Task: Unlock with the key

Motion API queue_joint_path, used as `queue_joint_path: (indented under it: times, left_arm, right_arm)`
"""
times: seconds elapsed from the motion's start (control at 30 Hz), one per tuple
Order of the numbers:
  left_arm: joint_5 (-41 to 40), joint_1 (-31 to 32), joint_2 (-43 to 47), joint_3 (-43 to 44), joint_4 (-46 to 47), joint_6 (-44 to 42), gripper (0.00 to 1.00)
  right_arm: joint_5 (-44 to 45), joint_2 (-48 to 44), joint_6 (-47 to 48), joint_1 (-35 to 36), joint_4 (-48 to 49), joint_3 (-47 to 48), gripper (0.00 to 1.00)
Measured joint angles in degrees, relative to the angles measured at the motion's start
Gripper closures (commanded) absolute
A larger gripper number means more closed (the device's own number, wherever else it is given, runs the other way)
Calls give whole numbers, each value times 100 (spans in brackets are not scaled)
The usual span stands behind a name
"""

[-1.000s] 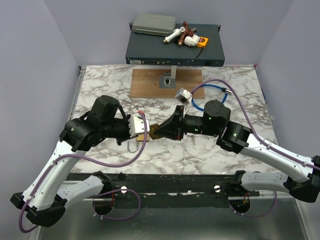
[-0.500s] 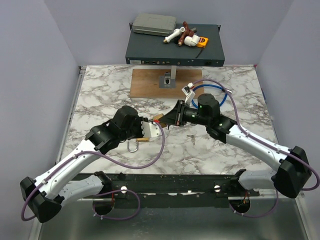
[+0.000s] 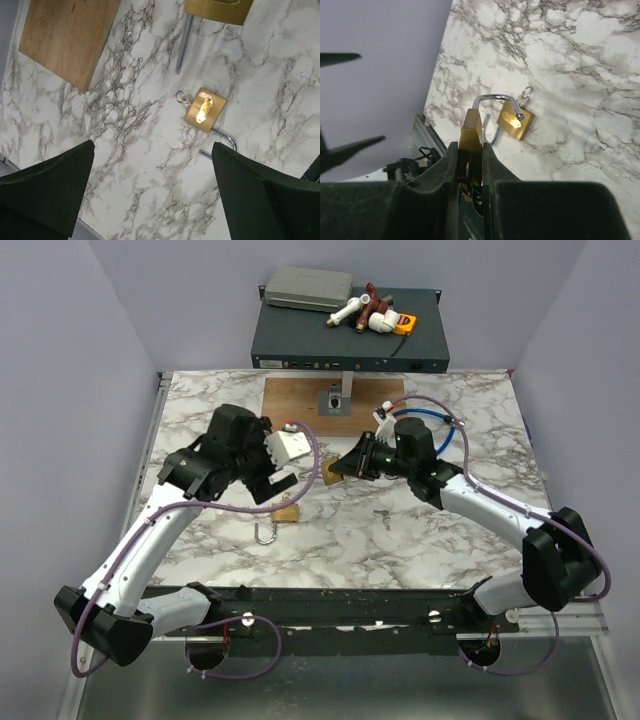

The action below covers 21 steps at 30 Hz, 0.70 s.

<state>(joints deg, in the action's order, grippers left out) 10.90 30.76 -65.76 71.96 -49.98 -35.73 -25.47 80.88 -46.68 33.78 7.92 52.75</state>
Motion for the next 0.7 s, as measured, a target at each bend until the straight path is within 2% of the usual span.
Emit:
queue_joint_path:
  times: [0.2,0.33,0.47,0.7]
  left_arm:
    - [802,-1244,50,260,-409,361,1]
    - [1224,-1832,42,267,-708,481,2]
    - [1539,-2124,-131,476,-1080,538,2]
    - [1735,-2208,-214,501,-1445,538,2]
  right_arm:
    - [-116,839,487,-4,323,0,99]
    - [-131,1305,844,-4,629,0,99]
    - [-127,1528,1220,-4,957,-2,99]
    - [-275,1561,1464,-15,1606,-238,99]
